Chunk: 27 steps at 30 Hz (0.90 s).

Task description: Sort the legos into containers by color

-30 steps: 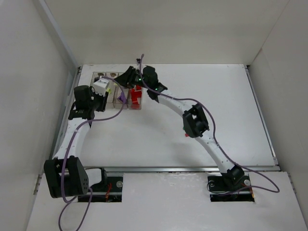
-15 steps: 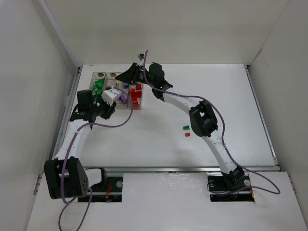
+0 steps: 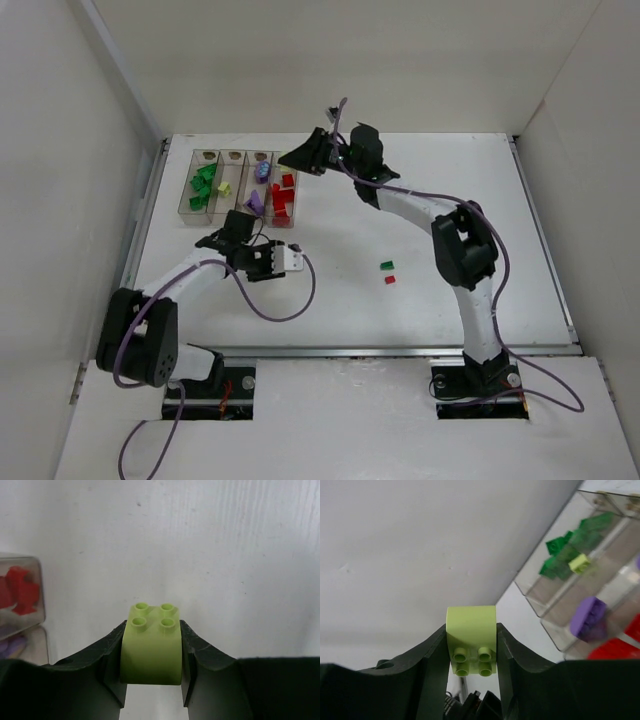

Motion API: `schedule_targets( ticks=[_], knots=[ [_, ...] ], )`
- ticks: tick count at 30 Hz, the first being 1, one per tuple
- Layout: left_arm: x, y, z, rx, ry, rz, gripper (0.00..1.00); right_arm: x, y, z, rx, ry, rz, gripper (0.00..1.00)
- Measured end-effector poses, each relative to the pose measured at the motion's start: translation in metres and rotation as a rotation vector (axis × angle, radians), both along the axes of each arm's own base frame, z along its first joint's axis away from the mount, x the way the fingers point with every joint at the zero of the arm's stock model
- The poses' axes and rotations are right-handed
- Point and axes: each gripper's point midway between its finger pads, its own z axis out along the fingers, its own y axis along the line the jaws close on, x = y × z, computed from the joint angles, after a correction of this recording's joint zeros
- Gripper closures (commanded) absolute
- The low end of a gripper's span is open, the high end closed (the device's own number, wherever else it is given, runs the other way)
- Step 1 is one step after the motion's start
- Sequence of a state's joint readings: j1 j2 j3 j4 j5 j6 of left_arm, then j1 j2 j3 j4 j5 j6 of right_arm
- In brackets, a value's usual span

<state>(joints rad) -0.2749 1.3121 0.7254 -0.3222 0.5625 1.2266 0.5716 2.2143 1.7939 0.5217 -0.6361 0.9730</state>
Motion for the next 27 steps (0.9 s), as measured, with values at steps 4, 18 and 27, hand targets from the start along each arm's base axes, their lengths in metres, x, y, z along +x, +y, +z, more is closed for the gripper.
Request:
schedule_targets(
  ticks=[4, 18, 27],
  knots=[
    [-0.004, -0.001, -0.027, 0.118, 0.009, -0.106, 0.69, -0.001, -0.025, -0.008, -0.081, -0.02, -0.036, 1.0],
    [0.02, -0.017, 0.001, 0.136, -0.038, -0.137, 0.0, -0.027, -0.047, 0.001, -0.207, -0.142, -0.001, 1.0],
    [0.078, -0.033, 0.144, -0.239, -0.385, 0.122, 0.0, -0.054, -0.054, -0.002, -0.253, -0.147, 0.114, 1.0]
  ],
)
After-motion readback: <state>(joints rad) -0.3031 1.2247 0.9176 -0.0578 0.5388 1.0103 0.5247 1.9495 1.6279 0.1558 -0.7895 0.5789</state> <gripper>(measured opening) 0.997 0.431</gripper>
